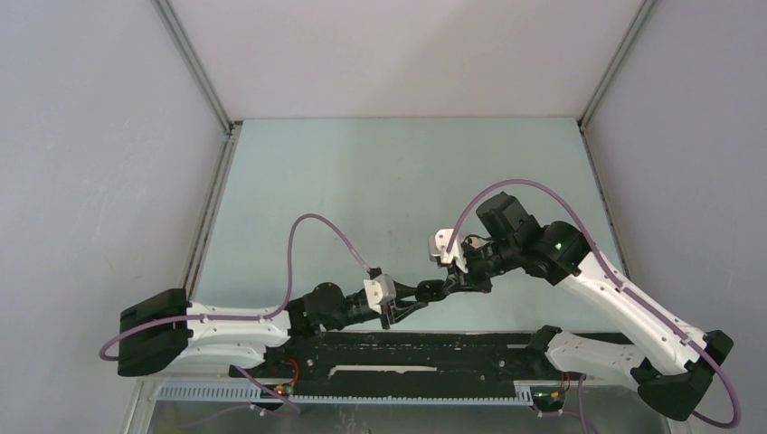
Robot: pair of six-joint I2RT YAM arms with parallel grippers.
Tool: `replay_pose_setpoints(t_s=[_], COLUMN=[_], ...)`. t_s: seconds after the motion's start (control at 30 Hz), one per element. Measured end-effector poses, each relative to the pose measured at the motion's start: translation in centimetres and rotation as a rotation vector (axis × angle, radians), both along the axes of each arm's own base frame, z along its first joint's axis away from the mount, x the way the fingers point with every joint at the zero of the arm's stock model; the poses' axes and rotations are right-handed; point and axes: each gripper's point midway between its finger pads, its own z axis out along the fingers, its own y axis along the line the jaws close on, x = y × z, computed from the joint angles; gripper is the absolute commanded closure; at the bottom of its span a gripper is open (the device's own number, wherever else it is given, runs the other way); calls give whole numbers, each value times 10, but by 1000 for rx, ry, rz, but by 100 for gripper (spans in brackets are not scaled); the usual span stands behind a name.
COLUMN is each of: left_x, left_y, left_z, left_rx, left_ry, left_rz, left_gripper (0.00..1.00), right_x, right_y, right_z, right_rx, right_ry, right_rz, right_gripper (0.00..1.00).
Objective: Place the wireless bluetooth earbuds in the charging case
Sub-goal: Place the earbud in the charging case.
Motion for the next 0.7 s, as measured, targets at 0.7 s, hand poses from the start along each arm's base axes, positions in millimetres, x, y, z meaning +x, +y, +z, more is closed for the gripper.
replay_pose_setpoints(t_s=[0.7], left_x=[-6], left_y=[-3], left_z=[5], left_rx=[-24], left_ry=[19], left_rz=[-30], left_gripper=[100], right_x=[-1], right_y=[2], right_z=[-3], right_rx=[-23], right_ry=[-35], right_rz=[24], right_gripper=[99])
